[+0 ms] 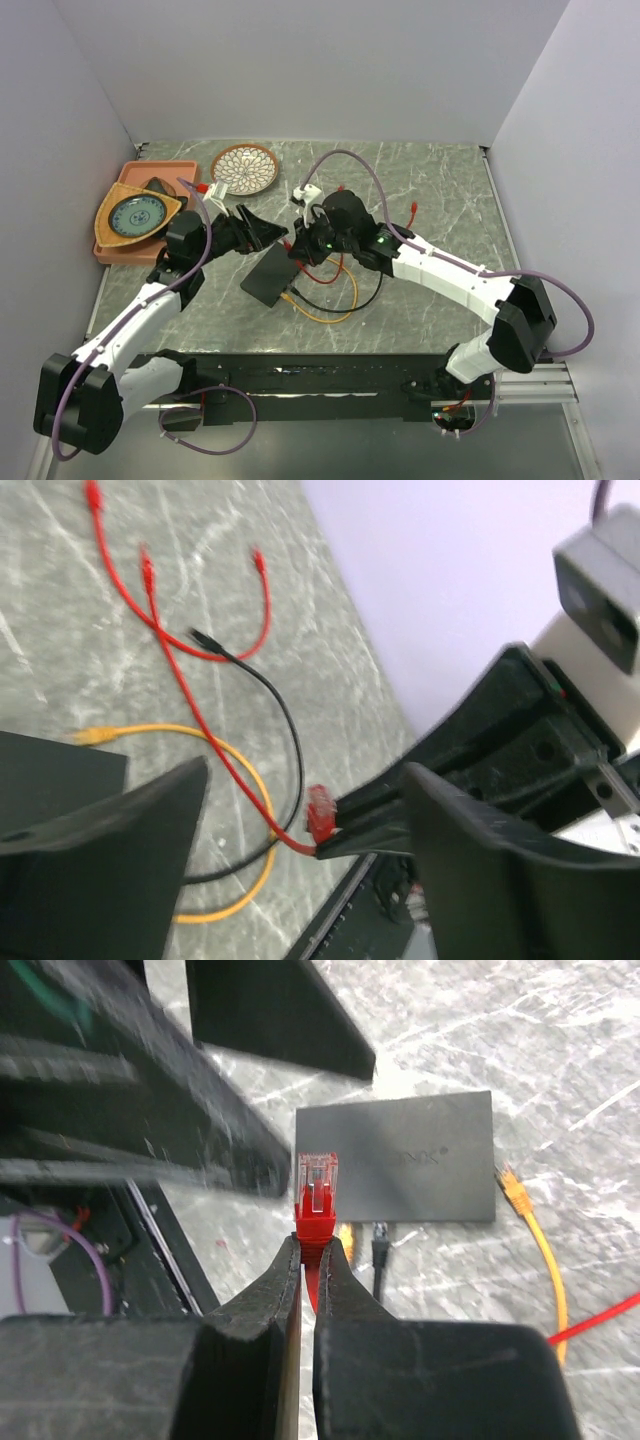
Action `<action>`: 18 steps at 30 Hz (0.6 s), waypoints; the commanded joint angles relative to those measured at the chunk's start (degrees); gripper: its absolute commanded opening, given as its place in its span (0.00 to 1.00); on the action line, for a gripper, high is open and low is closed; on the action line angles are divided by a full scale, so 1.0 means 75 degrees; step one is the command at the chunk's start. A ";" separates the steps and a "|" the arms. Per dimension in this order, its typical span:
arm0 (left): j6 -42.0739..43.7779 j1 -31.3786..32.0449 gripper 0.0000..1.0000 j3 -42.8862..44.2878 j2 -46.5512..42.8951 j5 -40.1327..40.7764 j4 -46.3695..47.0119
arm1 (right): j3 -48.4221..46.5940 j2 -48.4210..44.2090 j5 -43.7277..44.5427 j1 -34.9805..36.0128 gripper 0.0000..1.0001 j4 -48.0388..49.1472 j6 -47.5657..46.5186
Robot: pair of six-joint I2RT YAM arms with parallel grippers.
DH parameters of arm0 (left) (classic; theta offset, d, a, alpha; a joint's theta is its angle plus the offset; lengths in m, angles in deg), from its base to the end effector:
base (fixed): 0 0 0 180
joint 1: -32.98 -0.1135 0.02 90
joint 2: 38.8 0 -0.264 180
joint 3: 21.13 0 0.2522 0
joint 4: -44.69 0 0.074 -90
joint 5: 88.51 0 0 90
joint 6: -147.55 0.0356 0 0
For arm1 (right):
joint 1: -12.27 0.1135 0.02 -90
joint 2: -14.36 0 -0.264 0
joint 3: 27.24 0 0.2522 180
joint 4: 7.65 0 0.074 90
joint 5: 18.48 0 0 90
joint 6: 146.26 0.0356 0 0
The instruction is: Insert the plug into the switch port
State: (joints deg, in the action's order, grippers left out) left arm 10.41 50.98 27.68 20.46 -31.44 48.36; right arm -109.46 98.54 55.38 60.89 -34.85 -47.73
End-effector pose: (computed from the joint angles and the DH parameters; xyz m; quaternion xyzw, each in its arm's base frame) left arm 0.2187 -0.0914 0.2824 0.0018 0.7413 -0.5214 0.4226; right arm 0.2172 0.2615 0.3148 -0.3594 0.7777 0.3461 0.3824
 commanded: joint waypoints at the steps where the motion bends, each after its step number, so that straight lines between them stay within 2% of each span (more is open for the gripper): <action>1: 0.0191 0.0026 0.91 0.0343 -0.0518 0.0850 -0.0319 | 0.0246 -0.0758 -0.0133 0.0056 0.00 -0.0002 -0.0739; 3: 0.0238 0.0026 0.95 0.0308 -0.0624 0.1213 -0.0483 | 0.0362 -0.0911 -0.0203 0.0056 0.00 -0.0119 -0.1007; 7: 0.0285 0.0026 0.97 0.0249 -0.0765 0.1554 -0.0636 | 0.0574 -0.1461 -0.0613 0.0056 0.00 -0.0306 -0.1582; 18: 0.0156 0.0026 0.98 0.0050 -0.0625 0.1507 -0.0461 | 0.0598 -0.2482 -0.0965 0.0045 0.00 -0.0682 -0.1911</action>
State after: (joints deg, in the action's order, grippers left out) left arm 11.59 50.98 27.68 15.78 -20.64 43.09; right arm -104.72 82.15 49.39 60.89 -40.03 -60.27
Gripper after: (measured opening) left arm 0.977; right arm 0.049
